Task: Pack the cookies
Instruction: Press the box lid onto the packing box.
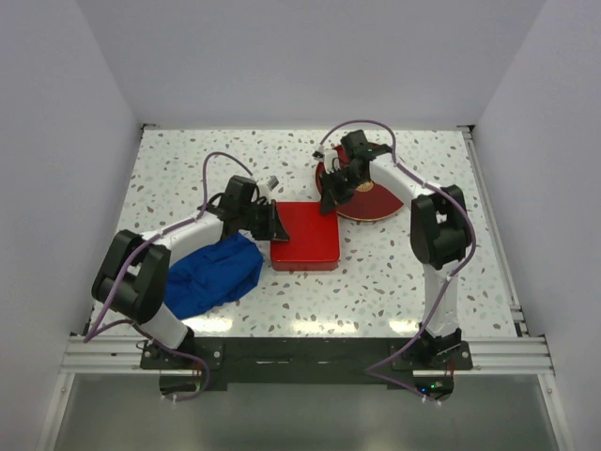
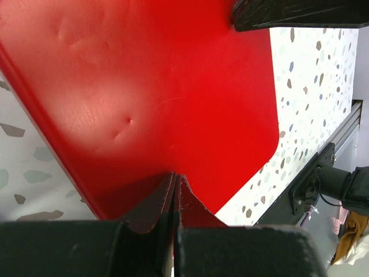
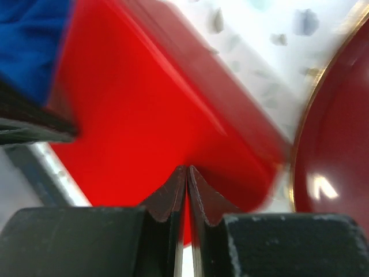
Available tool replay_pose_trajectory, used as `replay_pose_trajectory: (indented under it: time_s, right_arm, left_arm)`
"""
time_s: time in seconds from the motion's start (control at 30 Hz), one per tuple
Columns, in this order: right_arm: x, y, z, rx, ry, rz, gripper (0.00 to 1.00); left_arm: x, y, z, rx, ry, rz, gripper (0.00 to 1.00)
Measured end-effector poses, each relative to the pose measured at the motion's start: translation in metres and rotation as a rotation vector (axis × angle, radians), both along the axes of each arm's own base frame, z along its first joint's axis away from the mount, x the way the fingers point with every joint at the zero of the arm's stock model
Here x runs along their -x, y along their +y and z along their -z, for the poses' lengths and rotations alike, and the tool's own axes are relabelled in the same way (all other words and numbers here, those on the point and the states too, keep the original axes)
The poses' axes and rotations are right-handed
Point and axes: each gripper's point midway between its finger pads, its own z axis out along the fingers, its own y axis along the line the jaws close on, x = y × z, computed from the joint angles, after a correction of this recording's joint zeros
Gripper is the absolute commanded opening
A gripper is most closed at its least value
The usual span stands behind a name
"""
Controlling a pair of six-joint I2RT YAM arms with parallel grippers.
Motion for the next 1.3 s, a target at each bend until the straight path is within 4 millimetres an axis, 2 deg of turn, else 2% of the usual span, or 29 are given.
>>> replay_pose_trajectory:
  time_s: [0.03, 0.27, 0.43, 0.53, 0.73, 0.83, 0.9, 1.03, 1.3]
  right_arm:
    - [0.004, 0.004, 0.001, -0.033, 0.036, -0.003, 0.1]
    - [0.002, 0.002, -0.003, -0.022, 0.004, 0.013, 0.1]
    - [0.002, 0.014, -0.011, -0.075, 0.009, 0.013, 0.1]
    - [-0.002, 0.029, -0.02, -0.107, -0.017, 0.008, 0.11]
    - [-0.004, 0.081, -0.053, -0.161, -0.112, -0.021, 0.11]
    - [-0.007, 0.097, -0.059, -0.153, -0.152, -0.016, 0.1]
    - [-0.014, 0.102, -0.049, -0.116, -0.168, -0.004, 0.09]
    - [-0.016, 0.104, 0.0, -0.017, -0.125, 0.02, 0.07]
    - [-0.021, 0.102, -0.001, 0.029, -0.174, 0.031, 0.1]
  left_arm:
    - [0.0, -0.001, 0.0, 0.003, 0.0, 0.0, 0.04]
    - [-0.003, -0.003, 0.0, 0.015, -0.008, 0.005, 0.04]
    - [-0.004, -0.004, 0.001, 0.022, -0.014, 0.007, 0.03]
    - [-0.004, -0.005, 0.001, 0.03, -0.015, 0.003, 0.03]
    - [-0.004, -0.008, 0.002, 0.062, -0.019, -0.014, 0.03]
    - [-0.004, -0.008, 0.002, 0.07, -0.021, -0.019, 0.03]
    - [-0.004, -0.008, 0.002, 0.073, -0.023, -0.019, 0.03]
    - [-0.004, -0.007, 0.004, 0.074, -0.022, -0.029, 0.03]
    - [-0.004, -0.005, 0.003, 0.091, -0.027, -0.043, 0.03]
